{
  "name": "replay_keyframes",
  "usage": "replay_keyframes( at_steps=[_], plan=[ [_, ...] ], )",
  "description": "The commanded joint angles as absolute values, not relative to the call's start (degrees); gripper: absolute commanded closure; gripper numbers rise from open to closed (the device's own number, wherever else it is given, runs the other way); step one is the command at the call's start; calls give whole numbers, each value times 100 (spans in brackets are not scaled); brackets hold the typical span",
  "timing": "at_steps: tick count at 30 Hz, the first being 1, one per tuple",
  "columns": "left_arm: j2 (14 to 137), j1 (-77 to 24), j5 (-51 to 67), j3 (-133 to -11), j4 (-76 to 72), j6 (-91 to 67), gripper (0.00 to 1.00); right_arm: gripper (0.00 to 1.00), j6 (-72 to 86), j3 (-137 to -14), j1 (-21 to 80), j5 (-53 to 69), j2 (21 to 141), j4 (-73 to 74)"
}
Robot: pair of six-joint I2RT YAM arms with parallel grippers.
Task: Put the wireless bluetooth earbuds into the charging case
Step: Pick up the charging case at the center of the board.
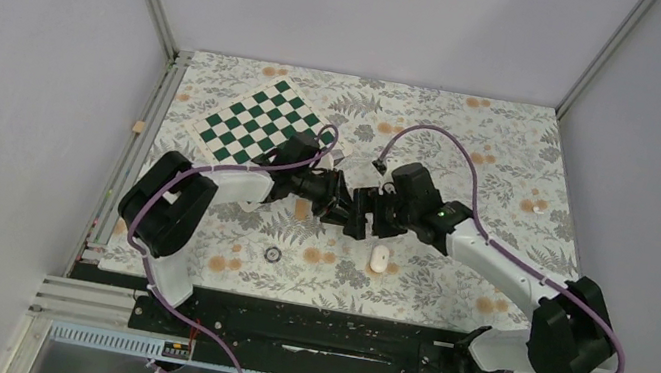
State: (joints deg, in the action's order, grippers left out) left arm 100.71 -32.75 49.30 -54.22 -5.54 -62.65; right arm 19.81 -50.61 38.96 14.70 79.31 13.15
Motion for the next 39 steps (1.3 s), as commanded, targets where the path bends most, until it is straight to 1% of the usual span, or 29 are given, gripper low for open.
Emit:
replay_keyframes(
  at_steps=[1, 3, 4, 7, 8, 11, 13, 15, 17, 20, 23, 26, 27, 29, 32, 39],
  plan=[
    [9923, -3240, 5143, -5467, -873, -6109, 100, 10, 1922, -5473, 3874, 1654, 7193, 1778],
    [9841, -3198, 5375, -5422, -1166, -6078, 100, 7, 2085, -5389, 3639, 2025, 6859, 1800],
    [9791, -3185, 5538, -5422, -1339, -6076, 100, 7, 2250, -5348, 3410, 2433, 6732, 1803],
    [9671, -3126, 5821, -5569, -1334, -5845, 100, 11, 3090, -4789, 2625, 3400, 6279, 1293],
    [9643, -3109, 5889, -5639, -1265, -5758, 100, 13, 3436, -4557, 2377, 3611, 6120, 906],
    [9515, -3076, 6111, -5760, -1395, -5682, 100, 22, 4640, -3974, 2046, 4281, 5904, -526],
    [9374, -3072, 6266, -5742, -1914, -5813, 100, 24, 5510, -3655, 1864, 4619, 5923, -1336],
    [9197, -3076, 6371, -5675, -2329, -6004, 100, 25, 6387, -3256, 1751, 4808, 5930, -2454],
    [9085, -3076, 6374, -5701, -2377, -6047, 100, 27, 6889, -2993, 1736, 4799, 5938, -3196],
    [9093, -3071, 6357, -5732, -2474, -6171, 100, 26, 6906, -2930, 1745, 4791, 5912, -3273],
    [9195, -3074, 6426, -5650, -3040, -6592, 100, 27, 6881, -2968, 1740, 4796, 5906, -3198],
    [9302, -3074, 6504, -5492, -4037, -7275, 100, 35, 6916, -2988, 1745, 4831, 6016, -3235],
    [9341, -3075, 6506, -5459, -4305, -7474, 100, 40, 6948, -2980, 1741, 4850, 6057, -3313],
    [9392, -3063, 6512, -5401, -4777, -7810, 100, 46, 7012, -2971, 1740, 4904, 6128, -3420],
    [9444, -3076, 6526, -5379, -5184, -8103, 100, 46, 7042, -2992, 1747, 4971, 6199, -3524],
    [9474, -3080, 6538, -5335, -5219, -8121, 100, 45, 7247, -3102, 1749, 5021, 6313, -3870]
  ],
)
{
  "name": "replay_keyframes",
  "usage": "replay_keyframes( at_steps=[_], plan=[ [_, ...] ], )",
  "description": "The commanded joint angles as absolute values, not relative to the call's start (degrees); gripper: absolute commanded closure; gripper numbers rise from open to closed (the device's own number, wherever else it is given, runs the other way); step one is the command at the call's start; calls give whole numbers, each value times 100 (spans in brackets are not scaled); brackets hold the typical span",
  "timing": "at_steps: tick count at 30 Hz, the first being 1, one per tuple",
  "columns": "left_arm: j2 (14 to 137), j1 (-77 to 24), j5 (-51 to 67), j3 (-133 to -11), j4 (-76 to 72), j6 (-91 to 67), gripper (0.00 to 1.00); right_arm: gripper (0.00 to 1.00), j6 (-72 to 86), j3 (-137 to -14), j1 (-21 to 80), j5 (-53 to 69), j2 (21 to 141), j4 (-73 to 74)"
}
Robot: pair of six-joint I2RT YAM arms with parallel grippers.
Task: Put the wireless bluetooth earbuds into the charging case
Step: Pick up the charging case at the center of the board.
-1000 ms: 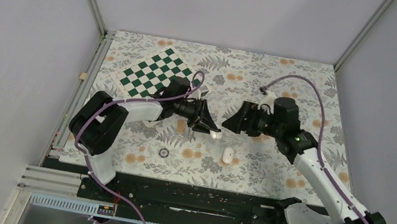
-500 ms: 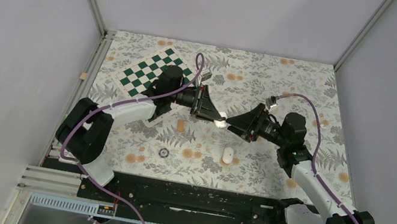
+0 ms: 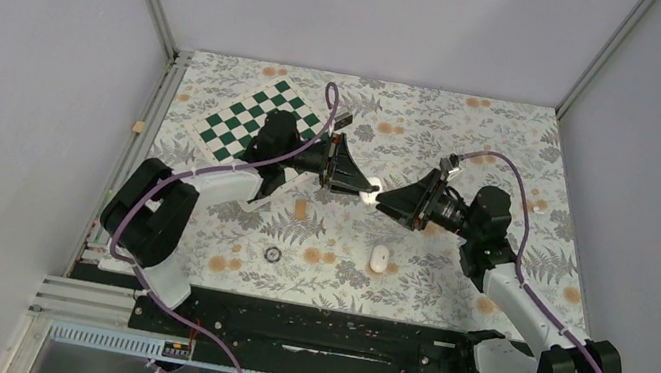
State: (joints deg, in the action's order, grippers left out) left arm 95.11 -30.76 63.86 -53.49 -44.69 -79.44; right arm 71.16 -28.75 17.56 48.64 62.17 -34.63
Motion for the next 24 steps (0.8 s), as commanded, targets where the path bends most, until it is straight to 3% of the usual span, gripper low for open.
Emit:
replay_keyframes(
  at_steps=[1, 9, 24],
  plan=[
    [9479, -3077, 6530, -5327, -5228, -8133, 100, 45, 7274, -3119, 1749, 5010, 6338, -3915],
    [9507, -3111, 6565, -5305, -5270, -8148, 100, 48, 7581, -3238, 1766, 4975, 6658, -4460],
    [9518, -3155, 6515, -5279, -5225, -8117, 100, 58, 7228, -3422, 1894, 5002, 6674, -3950]
  ],
)
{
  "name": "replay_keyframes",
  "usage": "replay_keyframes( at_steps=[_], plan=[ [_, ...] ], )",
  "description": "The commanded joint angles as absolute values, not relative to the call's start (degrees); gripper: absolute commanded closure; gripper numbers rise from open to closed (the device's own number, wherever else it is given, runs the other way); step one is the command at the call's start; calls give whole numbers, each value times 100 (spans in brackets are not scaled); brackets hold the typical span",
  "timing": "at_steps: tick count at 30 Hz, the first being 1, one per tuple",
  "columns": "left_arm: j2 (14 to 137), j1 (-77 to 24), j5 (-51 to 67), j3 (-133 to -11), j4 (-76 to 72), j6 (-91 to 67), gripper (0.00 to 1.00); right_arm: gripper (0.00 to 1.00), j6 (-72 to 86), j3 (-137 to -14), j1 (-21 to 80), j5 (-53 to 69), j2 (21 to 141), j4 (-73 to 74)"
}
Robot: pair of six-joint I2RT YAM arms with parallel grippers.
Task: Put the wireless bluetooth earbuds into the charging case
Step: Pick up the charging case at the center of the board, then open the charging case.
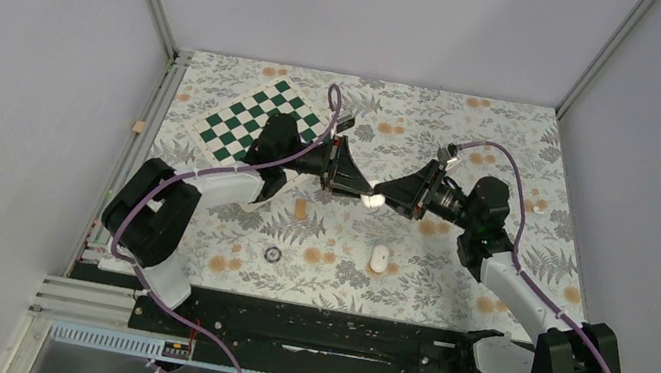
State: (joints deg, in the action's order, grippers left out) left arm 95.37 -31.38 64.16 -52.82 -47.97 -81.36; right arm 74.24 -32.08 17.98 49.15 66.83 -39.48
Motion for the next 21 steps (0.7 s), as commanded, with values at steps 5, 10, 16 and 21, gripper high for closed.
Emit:
replay_keyframes(
  at_steps=[5, 10, 16, 21],
  plan=[
    [9534, -3155, 6489, -5347, -5221, -8138, 100, 84, 7020, -3391, 1925, 4919, 6588, -3662],
    [9514, -3147, 6488, -5388, -5186, -8122, 100, 100, 7014, -3323, 1912, 4821, 6517, -3550],
    [9346, -3092, 6341, -5321, -4851, -7934, 45, 100, 7163, -3186, 1917, 4537, 6465, -3618],
    [8929, -2940, 5856, -4907, -4837, -7875, 41, 100, 7490, -2982, 1916, 4152, 6446, -4003]
  ],
)
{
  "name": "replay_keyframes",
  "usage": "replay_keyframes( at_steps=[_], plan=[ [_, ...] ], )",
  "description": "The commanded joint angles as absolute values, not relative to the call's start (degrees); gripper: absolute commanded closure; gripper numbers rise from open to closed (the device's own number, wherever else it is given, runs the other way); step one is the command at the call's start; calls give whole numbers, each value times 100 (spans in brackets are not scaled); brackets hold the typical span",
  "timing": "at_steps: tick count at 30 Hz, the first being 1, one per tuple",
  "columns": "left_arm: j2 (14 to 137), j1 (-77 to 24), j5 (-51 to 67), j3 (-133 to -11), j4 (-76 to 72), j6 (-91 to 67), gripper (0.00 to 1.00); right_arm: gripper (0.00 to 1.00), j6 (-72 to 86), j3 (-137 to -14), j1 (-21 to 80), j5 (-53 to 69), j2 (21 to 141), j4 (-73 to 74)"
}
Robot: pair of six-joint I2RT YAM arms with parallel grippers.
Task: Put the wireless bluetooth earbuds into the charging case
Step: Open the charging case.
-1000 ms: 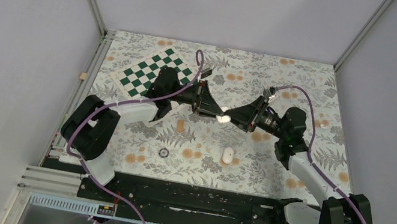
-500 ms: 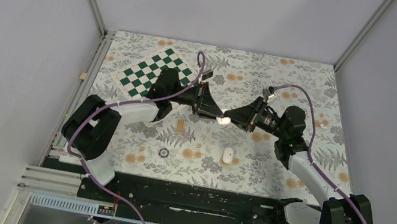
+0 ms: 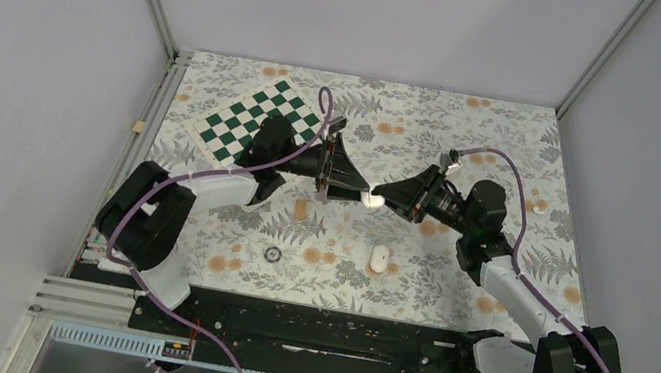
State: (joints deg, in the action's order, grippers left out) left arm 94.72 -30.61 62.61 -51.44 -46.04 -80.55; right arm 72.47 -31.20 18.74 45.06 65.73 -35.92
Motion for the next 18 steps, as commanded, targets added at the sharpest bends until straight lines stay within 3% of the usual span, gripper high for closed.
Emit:
replay_keyframes(
  at_steps=[1, 12, 18],
  plan=[
    [8887, -2944, 5759, -4859, -4852, -7891, 41, 100, 7605, -2949, 1916, 4138, 6480, -4160],
    [9093, -3194, 5413, -4844, -5038, -8045, 48, 100, 8390, -2862, 1916, 4164, 6951, -5490],
    [9110, -3234, 5225, -4851, -4931, -8023, 68, 100, 8315, -2873, 1917, 4174, 6896, -5354]
  ],
)
